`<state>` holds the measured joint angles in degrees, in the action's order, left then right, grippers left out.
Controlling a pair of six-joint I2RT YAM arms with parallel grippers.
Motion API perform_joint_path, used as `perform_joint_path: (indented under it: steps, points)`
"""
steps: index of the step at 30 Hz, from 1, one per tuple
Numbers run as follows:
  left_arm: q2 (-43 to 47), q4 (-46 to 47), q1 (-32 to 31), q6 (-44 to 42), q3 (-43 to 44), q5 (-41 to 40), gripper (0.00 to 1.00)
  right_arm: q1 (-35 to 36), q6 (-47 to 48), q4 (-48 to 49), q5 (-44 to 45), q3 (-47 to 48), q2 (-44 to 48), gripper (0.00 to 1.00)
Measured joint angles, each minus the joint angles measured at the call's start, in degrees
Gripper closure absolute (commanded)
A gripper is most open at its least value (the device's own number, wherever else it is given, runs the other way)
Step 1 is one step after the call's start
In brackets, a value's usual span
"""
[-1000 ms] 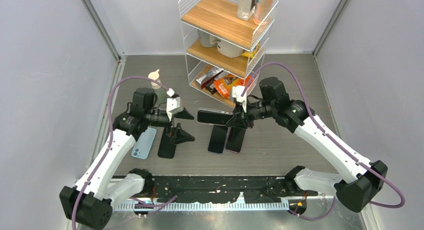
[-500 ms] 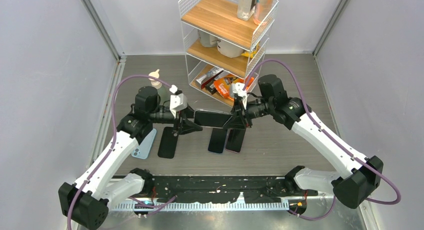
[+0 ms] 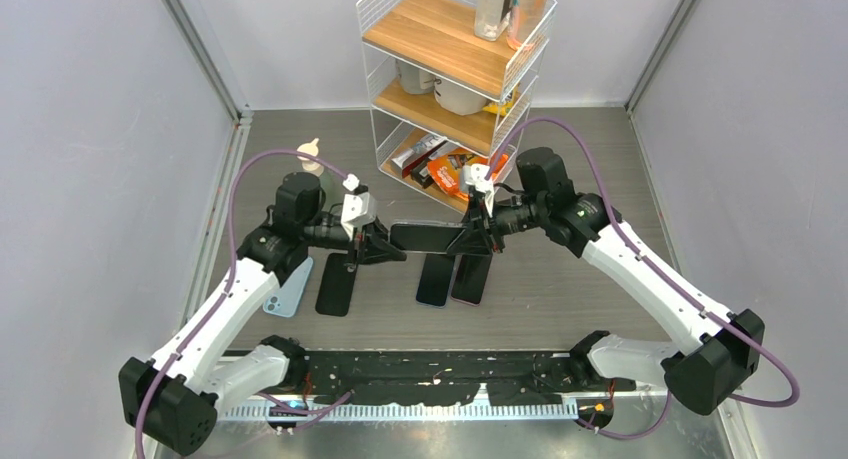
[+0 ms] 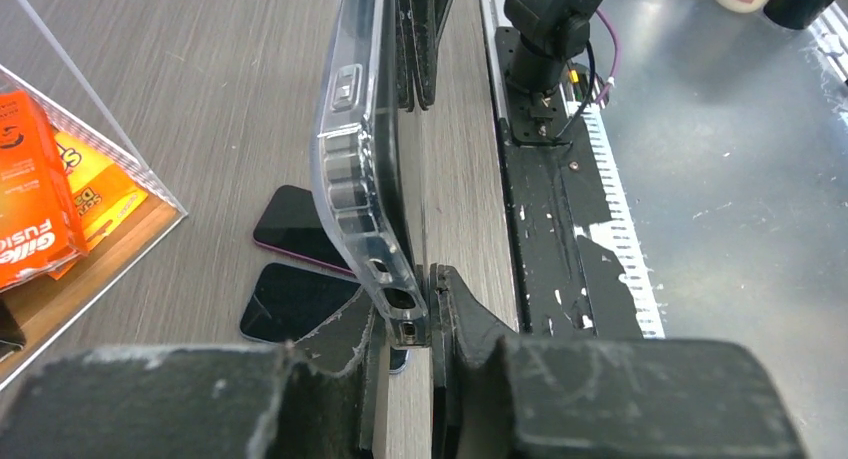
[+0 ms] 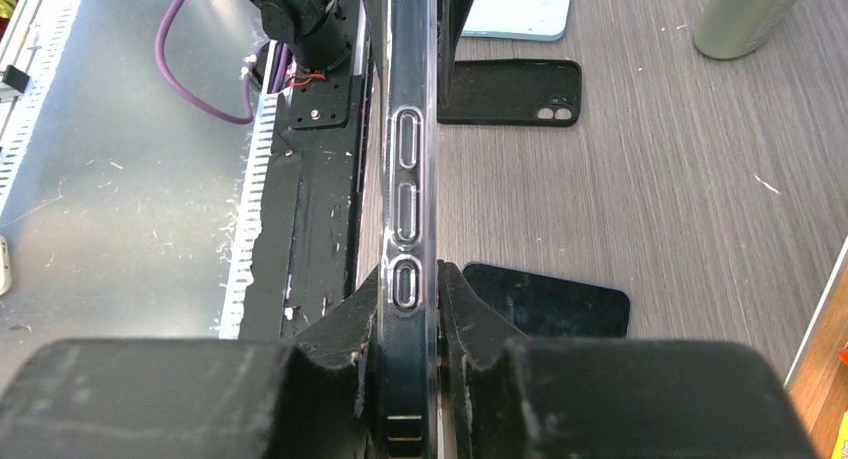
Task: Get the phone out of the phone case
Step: Remove the phone case from the phone.
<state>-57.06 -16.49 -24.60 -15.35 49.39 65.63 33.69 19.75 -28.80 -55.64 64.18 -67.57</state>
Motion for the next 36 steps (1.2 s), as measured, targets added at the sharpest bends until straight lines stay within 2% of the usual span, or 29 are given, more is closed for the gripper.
perform_joint_path:
  steps: [4, 15, 28, 36]
  points:
    - [-1.1, -4.9, -0.2, -6.8, 1.4, 0.0, 1.0, 0.0, 0.5, -0.5, -0.1, 0.0, -0.6, 0.94]
    - [-5.0, -26.7, -2.2, -34.7, 10.5, -1.9, 1.0, 0.7, 3.7, -1.2, -1.5, -0.1, -0.8, 0.94]
    - [-9.8, -45.1, -5.9, -54.3, 17.7, -10.5, 1.0, 2.6, 8.7, -4.9, -1.4, -0.1, -2.3, 0.94]
    - [-10.7, -49.2, -7.2, -61.2, 19.8, -17.3, 1.0, 3.9, 9.1, -6.2, -2.5, -0.1, -3.8, 0.94]
